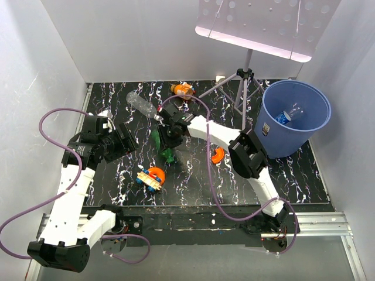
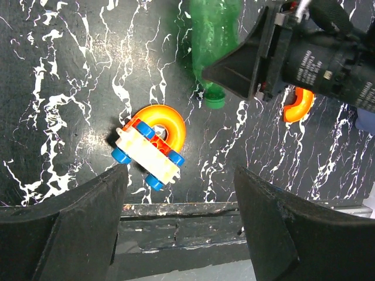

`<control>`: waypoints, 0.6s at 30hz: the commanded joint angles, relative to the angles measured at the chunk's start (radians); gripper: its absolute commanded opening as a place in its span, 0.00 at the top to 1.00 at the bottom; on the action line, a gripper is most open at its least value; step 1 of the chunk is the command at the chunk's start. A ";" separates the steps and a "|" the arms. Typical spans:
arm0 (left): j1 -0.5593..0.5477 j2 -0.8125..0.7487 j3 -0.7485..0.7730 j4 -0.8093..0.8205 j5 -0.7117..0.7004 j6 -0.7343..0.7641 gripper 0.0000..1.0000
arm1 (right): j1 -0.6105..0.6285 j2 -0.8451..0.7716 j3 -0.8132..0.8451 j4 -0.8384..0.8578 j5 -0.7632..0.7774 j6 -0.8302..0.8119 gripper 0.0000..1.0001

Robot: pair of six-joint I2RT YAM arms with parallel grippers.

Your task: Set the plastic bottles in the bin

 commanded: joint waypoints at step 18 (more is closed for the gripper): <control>0.002 0.374 0.136 0.238 0.025 -0.008 0.21 | -0.122 -1.038 -0.333 -0.146 0.452 -0.018 0.91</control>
